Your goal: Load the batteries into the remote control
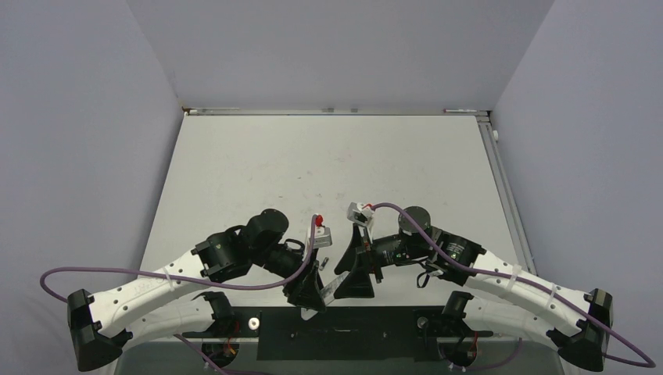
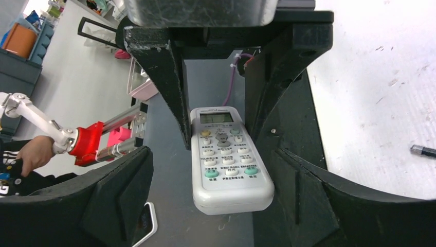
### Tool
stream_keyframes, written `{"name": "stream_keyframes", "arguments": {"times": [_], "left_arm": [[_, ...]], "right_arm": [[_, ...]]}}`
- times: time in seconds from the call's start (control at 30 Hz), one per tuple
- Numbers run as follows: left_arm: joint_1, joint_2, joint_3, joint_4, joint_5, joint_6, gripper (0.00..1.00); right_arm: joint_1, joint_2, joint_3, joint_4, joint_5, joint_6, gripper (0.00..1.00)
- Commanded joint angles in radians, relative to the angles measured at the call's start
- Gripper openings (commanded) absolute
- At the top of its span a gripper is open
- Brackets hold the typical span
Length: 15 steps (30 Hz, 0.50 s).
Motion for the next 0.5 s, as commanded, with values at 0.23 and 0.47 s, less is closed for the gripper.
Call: {"name": "stream_keyframes", "arguments": {"times": [0.23,0.47], "left_arm": [[-0.009,-0.010,0.047,0.039,0.004,0.024,0.00],[-0.012,-0.004,0.048,0.043,0.000,0.023,0.00]], "right_arm": [[-0.002,-0.011,-0.038,0.048,-0.043,0.020,0.76],[-0.002,-0.003,-0.047,0.062,-0.061,0.024,0.55]]}}
